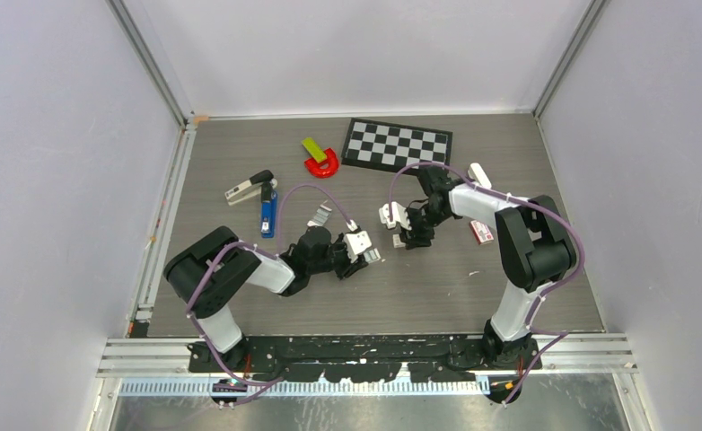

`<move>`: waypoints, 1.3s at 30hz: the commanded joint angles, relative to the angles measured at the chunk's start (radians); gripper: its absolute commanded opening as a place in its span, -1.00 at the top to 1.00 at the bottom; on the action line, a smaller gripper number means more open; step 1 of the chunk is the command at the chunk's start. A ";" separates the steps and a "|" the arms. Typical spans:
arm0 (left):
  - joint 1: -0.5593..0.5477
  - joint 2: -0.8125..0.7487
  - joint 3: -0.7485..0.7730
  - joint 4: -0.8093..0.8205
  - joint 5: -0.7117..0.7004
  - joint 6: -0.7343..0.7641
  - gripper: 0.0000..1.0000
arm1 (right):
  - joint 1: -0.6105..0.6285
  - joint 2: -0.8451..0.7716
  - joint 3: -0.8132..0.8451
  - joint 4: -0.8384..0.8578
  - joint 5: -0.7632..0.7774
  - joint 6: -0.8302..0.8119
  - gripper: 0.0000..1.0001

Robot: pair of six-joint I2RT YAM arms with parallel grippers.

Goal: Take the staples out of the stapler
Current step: Close the staple box at the center of the board.

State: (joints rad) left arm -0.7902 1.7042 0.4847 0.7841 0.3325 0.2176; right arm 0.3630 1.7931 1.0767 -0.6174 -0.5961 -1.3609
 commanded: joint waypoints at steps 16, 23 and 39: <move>-0.006 0.053 0.023 0.033 0.054 0.016 0.33 | 0.064 -0.044 -0.037 -0.010 0.012 -0.059 0.13; -0.006 0.076 0.022 0.078 0.067 -0.006 0.33 | 0.070 -0.047 -0.035 -0.021 0.010 -0.050 0.23; -0.006 0.110 0.031 0.136 0.079 -0.042 0.34 | 0.033 -0.092 -0.041 -0.070 0.025 -0.079 -0.06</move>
State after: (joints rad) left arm -0.7902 1.7912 0.5014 0.9169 0.3943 0.1848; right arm 0.4149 1.7535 1.0412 -0.6518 -0.5838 -1.4124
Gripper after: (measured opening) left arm 0.350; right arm 0.523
